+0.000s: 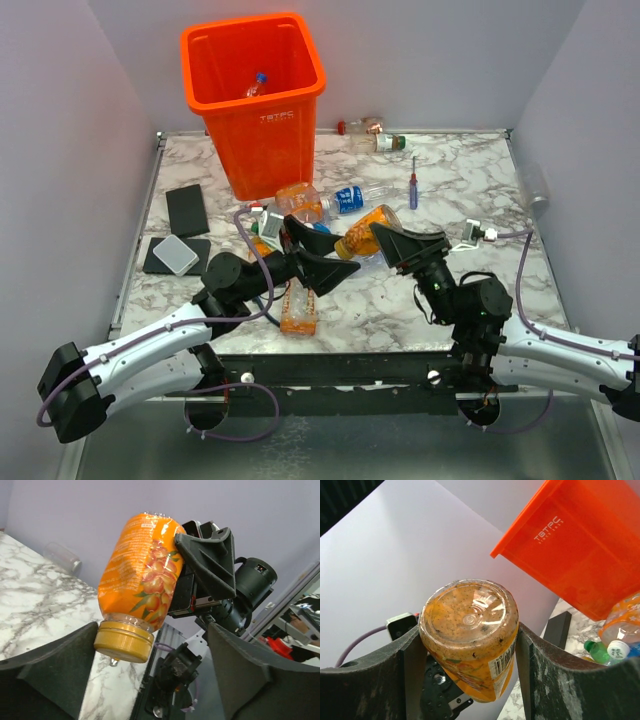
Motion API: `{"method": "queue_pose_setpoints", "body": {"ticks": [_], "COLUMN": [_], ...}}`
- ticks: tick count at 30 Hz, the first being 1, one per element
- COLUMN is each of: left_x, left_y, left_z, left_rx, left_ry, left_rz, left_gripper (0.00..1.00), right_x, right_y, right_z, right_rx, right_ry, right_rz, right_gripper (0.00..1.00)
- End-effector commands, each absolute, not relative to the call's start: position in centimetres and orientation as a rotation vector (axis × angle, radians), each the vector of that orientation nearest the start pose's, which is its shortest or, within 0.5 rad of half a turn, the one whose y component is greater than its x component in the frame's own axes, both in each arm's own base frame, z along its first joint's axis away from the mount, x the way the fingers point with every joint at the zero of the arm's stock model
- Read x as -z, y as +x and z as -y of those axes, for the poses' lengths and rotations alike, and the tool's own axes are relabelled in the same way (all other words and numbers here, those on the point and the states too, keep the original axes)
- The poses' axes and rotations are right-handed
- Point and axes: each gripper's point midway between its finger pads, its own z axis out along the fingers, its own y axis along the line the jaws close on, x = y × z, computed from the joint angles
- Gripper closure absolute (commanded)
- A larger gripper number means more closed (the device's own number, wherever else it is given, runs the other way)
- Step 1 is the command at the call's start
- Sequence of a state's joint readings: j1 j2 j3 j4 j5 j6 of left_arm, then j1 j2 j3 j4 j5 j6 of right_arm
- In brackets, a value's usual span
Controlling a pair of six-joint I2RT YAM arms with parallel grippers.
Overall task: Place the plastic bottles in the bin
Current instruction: Pick up the plastic bottle from the corner of the board.
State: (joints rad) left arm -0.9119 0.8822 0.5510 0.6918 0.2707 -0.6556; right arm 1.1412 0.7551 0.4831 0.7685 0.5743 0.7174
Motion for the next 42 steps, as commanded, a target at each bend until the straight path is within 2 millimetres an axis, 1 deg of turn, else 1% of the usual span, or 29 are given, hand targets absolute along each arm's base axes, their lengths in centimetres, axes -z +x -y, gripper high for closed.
{"method": "queue_pose_setpoints", "body": {"ticks": [1, 3, 9, 11, 12, 14, 15, 16, 17, 19, 20, 22, 23, 24, 25, 26, 27, 29, 32, 34, 36, 39, 42], "left_x": [-36.3, -36.3, -36.8, -37.0, -37.1, -37.2, -37.2, -37.1, -37.0, -36.3, -35.8, -34.8, -34.1, -33.8, -33.2, -32.7, -32.1, -31.8, -30.8, -30.0, -29.6, -29.6, -29.6], "left_y": [13.8, 13.8, 14.0, 14.1, 14.2, 14.3, 14.4, 14.7, 14.9, 15.7, 16.0, 16.2, 16.0, 15.5, 14.7, 13.8, 13.1, 11.9, 10.6, 10.4, 10.2, 10.7, 11.2], "left_z": [31.4, 31.4, 30.9, 30.8, 30.7, 30.5, 30.4, 30.3, 30.2, 30.1, 30.1, 30.2, 30.3, 30.4, 30.4, 30.4, 30.3, 30.5, 30.9, 31.0, 30.7, 30.1, 29.6], "left_rx": [1.583, 1.588, 1.572, 1.56, 1.549, 1.518, 1.487, 1.442, 1.385, 1.244, 1.168, 1.037, 0.996, 0.956, 0.943, 0.916, 0.918, 0.947, 0.998, 0.999, 0.97, 0.883, 0.812], "left_ry": [0.475, 0.467, 0.448, 0.45, 0.449, 0.456, 0.472, 0.492, 0.523, 0.617, 0.681, 0.842, 0.924, 1.024, 1.118, 1.227, 1.291, 1.391, 1.545, 1.594, 1.628, 1.641, 1.668], "left_rz": [-1.249, -1.248, -1.221, -1.21, -1.204, -1.19, -1.187, -1.195, -1.202, -1.231, -1.248, -1.26, -1.268, -1.238, -1.207, -1.138, -1.105, -1.06, -1.05, -1.043, -1.0, -0.954, -0.938], "left_gripper": [0.25, 0.42, 0.7, 0.88, 0.99, 1.0, 1.0, 1.0, 1.0, 1.0, 1.0, 1.0, 1.0, 1.0, 1.0, 1.0, 1.0, 1.0, 1.0, 1.0, 1.0, 1.0, 1.0], "right_x": [-38.7, -38.8, -38.9, -38.7, -38.4, -37.8, -38.1, -38.1, -37.9, -38.0, -38.0, -38.5, -38.7, -39.2, -39.3, -39.4, -39.4, -39.0, -38.6, -37.9, -36.9, -34.6, -32.6], "right_y": [18.5, 18.4, 18.0, 17.9, 17.8, 17.7, 17.5, 17.4, 17.3, 17.1, 16.9, 16.3, 15.9, 15.5, 15.1, 14.6, 14.2, 13.6, 12.9, 12.6, 11.9, 11.2, 10.5], "right_z": [-24.8, -24.9, -25.2, -25.4, -25.5, -26.0, -26.1, -26.1, -25.9, -24.8, -24.1, -22.6, -22.0, -21.6, -21.2, -21.2, -21.2, -21.6, -22.5, -22.9, -23.3, -23.5, -23.9], "right_rx": [-1.416, -1.429, -1.448, -1.444, -1.434, -1.393, -1.365, -1.331, -1.289, -1.191, -1.137, -1.049, -1.012, -0.982, -0.945, -0.93, -0.904, -0.876, -0.883, -0.871, -0.866, -0.833, -0.835], "right_ry": [0.288, 0.282, 0.238, 0.221, 0.205, 0.151, 0.119, 0.091, 0.063, 0.003, -0.032, -0.109, -0.163, -0.214, -0.266, -0.334, -0.393, -0.492, -0.59, -0.638, -0.713, -0.787, -0.848], "right_rz": [-1.172, -1.168, -1.179, -1.198, -1.223, -1.298, -1.339, -1.383, -1.433, -1.513, -1.553, -1.595, -1.615, -1.628, -1.658, -1.679, -1.706, -1.75, -1.789, -1.83, -1.886, -1.992, -2.057], "right_gripper": [0.64, 0.64, 0.63, 0.59, 0.51, 0.19, 0.1, 0.04, 0.01, 0.0, 0.0, 0.0, 0.0, 0.0, 0.0, 0.0, 0.0, 0.0, 0.0, 0.0, 0.0, 0.01, 0.0]}}
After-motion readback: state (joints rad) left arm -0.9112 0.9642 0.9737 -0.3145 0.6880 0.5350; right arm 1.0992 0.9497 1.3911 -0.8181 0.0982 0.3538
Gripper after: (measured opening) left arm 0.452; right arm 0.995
